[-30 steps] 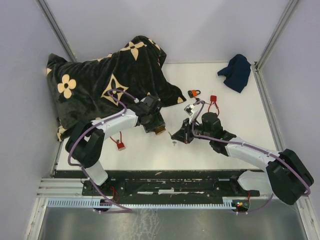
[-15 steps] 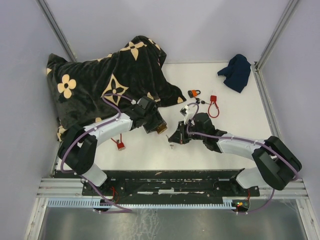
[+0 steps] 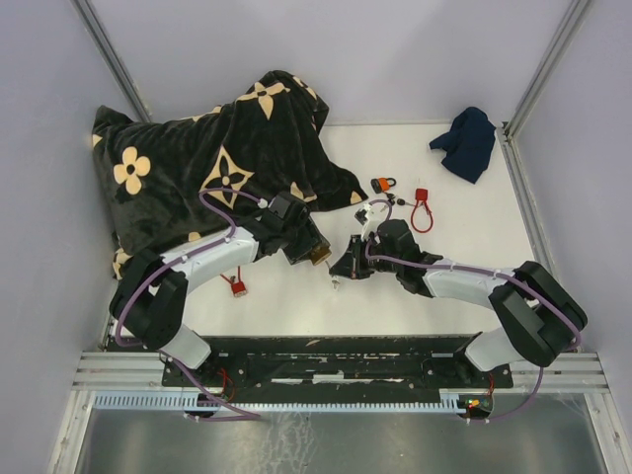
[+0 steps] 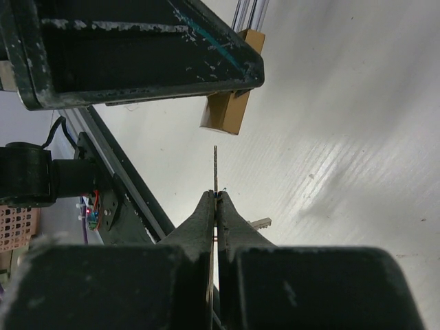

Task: Unlock with the key
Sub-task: Pick up the lock from the center of the board, then unlock the lock.

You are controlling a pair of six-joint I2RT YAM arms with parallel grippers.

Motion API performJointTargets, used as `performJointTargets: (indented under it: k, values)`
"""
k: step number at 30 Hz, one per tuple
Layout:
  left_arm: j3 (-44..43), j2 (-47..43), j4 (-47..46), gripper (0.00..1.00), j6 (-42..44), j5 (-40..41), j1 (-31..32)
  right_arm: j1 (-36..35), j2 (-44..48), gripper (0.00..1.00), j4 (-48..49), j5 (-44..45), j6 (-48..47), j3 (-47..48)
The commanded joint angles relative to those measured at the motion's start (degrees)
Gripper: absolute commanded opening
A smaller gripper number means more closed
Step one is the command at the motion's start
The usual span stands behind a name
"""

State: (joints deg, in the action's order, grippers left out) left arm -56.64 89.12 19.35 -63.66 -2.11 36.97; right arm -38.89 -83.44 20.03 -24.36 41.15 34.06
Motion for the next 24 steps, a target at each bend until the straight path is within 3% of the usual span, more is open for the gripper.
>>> performJointTargets:
  k: [1, 24]
  values:
    - [-0.32, -3.61, -5.37, 0.03, -2.54, -1.66, -0.23, -0.16, -0.35, 0.02, 2.15, 1.33, 0.97, 2.69]
    - [1.49, -4.26, -7.19, 0.03, -3.26, -2.28, -0.14, -0.13, -1.84, 0.02, 3.65, 1.05, 2.94, 3.38]
